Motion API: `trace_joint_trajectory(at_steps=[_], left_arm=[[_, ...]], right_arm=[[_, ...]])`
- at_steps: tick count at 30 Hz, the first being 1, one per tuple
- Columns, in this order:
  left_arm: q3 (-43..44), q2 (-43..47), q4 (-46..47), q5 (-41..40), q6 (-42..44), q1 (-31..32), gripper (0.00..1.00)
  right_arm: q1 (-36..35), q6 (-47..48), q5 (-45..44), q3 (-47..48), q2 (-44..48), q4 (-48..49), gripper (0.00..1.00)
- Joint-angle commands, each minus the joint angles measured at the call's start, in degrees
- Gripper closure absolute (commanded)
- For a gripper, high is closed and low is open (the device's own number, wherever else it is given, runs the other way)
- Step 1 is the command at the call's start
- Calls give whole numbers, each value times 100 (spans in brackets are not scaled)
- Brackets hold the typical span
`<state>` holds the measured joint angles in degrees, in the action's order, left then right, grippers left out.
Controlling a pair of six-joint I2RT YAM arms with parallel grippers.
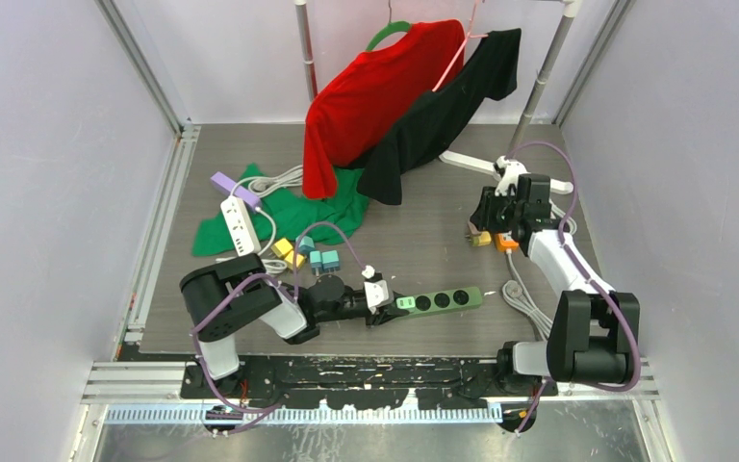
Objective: Pull the plug off the socket
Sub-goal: Place the plug at the center of the board.
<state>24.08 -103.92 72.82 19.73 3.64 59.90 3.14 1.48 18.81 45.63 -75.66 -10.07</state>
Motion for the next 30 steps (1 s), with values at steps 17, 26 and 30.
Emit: trace_joint_trajectory(at_steps=[17, 26, 30], left_arm=[[-97, -163, -171, -132, 199, -56, 100], [-101, -160, -171, -130, 200, -57, 100], [-98, -158, -171, -134, 199, -53, 99]], right_arm=[[-34, -287, -1, 85, -505, 339, 73], [-258, -119, -373, 103, -599, 330, 70], [-268, -80, -463, 98, -600, 324, 69]])
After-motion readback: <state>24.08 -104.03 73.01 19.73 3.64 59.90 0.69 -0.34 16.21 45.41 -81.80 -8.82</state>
